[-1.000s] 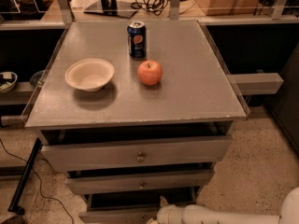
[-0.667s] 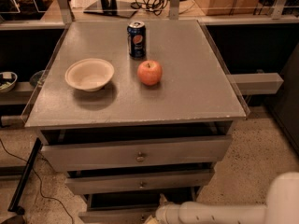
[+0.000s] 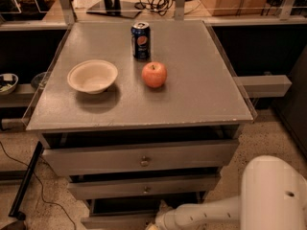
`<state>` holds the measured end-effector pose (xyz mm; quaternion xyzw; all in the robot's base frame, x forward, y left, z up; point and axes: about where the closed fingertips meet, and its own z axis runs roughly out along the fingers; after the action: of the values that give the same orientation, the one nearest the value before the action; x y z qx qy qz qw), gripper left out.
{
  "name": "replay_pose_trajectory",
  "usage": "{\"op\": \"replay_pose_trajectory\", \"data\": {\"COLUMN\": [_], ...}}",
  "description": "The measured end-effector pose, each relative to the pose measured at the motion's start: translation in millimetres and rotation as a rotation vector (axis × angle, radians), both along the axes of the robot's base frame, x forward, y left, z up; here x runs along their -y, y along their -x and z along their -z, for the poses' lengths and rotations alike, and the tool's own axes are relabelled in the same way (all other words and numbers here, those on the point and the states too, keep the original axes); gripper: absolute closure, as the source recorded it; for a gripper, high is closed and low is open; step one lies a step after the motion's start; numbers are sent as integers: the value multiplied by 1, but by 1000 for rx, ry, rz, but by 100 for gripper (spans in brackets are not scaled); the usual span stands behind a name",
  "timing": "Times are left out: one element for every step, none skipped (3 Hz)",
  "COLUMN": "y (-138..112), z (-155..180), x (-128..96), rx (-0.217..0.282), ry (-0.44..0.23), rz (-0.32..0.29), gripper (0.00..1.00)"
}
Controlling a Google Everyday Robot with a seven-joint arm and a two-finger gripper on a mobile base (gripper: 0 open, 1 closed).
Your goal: Open bottom drawer
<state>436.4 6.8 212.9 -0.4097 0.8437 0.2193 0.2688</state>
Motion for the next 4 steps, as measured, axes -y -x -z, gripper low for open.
{"op": "replay_pose_trajectory", "data": {"y": [14, 20, 20, 20], "z": [23, 31, 30, 30], "x": [-1, 3, 3, 3], "rx": [-42, -64, -64, -64], "ry": [38, 55, 55, 55], "rz": [-24, -27, -27, -27], "gripper": [0, 0, 0, 17]}}
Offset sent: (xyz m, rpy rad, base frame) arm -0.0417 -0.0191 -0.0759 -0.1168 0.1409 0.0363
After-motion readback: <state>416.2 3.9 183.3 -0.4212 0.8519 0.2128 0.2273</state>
